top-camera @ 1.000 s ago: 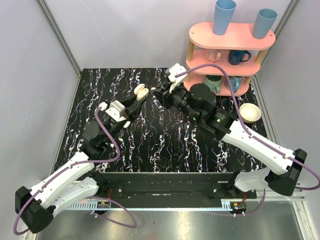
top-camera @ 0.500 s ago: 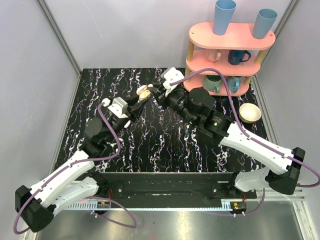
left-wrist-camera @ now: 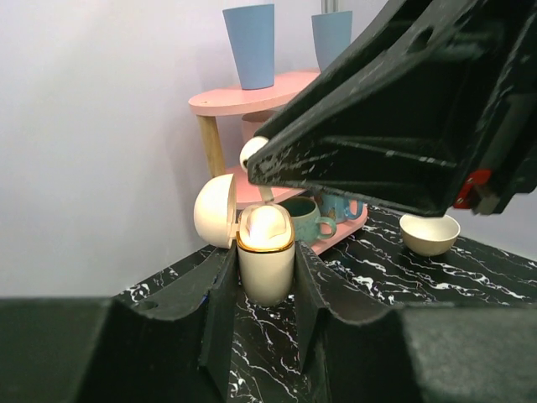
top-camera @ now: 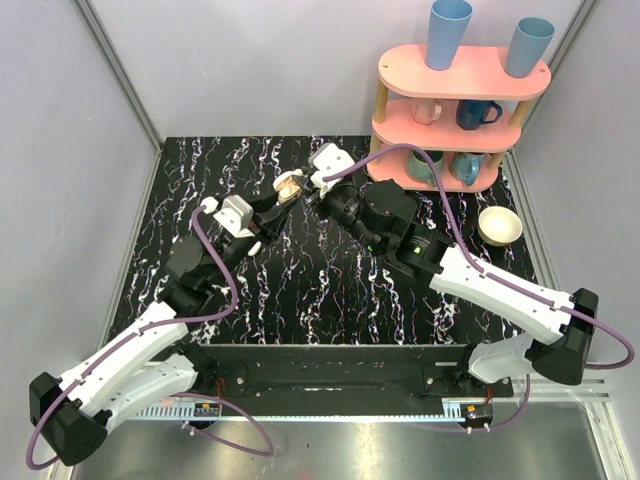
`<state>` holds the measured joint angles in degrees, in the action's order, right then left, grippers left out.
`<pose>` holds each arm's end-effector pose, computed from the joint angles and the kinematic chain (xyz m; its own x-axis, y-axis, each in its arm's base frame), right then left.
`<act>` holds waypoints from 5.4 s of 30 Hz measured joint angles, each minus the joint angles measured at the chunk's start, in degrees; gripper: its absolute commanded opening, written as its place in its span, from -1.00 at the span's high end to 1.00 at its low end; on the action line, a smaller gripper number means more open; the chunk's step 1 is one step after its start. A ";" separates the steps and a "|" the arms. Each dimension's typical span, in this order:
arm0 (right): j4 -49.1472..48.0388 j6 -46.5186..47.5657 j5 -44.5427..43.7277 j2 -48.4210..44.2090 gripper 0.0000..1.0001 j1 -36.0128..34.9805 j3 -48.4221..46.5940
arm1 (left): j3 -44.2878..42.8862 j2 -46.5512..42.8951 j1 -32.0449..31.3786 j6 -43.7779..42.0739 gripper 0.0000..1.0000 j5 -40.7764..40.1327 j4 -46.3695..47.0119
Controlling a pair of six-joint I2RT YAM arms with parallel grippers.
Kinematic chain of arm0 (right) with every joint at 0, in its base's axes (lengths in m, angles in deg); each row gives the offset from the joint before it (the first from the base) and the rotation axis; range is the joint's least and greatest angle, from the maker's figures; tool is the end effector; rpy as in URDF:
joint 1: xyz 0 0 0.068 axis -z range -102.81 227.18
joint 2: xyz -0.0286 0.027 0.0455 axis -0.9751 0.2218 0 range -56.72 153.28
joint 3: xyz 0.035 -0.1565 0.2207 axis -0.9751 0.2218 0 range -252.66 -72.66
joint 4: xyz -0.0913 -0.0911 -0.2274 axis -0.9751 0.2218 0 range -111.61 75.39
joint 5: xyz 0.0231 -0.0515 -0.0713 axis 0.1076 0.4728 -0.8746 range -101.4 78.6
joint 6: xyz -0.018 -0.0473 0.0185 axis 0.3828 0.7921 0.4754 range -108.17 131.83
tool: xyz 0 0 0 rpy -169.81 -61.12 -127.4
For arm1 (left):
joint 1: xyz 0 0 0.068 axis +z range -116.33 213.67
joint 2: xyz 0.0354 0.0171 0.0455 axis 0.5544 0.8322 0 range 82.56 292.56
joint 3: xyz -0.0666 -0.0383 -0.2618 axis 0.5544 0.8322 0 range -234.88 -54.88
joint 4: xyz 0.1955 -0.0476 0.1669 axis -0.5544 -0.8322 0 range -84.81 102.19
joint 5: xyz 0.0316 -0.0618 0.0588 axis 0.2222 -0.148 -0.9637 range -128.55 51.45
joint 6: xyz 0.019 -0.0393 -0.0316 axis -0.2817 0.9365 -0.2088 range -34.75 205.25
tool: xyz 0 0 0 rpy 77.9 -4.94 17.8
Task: Insert the wireless bluetooth earbuds into the charging case
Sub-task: Insert the right earbud into the right side groove of the charging case, then close the charging case with the earbuds.
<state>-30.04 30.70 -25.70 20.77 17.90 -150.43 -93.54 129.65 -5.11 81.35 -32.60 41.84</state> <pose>0.1684 0.2661 0.4488 0.3023 -0.1049 -0.9474 -0.6453 0.7090 -0.2844 0.1484 -0.1241 0.3699 0.3290 -0.1774 -0.9275 0.6774 0.7286 0.1009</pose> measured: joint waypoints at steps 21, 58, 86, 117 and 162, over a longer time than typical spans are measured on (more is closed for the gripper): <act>-1.01 -0.85 0.33 0.52 0.84 0.00 0.39 | -0.02 -0.26 0.00 1.01 1.00 0.02 0.46; -2.54 -2.27 0.37 0.50 0.87 -0.02 1.27 | 0.02 -0.22 -0.02 2.51 1.00 -1.90 0.48; -4.24 -2.67 -0.17 1.03 0.91 -0.02 1.18 | 0.13 -0.04 0.00 2.51 1.00 -2.16 1.75; -1.95 -2.93 1.99 1.53 0.50 0.02 1.20 | 0.42 0.26 -0.02 2.51 1.00 -3.41 1.99; 18.95 -22.67 11.54 2.40 -0.18 11.10 -14.75 | 2.80 -0.83 -0.02 -7.52 1.00 14.53 4.39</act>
<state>-11.09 8.04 -14.16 23.17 29.00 -165.19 -90.74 128.82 -5.13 73.83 -18.06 46.23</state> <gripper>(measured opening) 0.591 0.328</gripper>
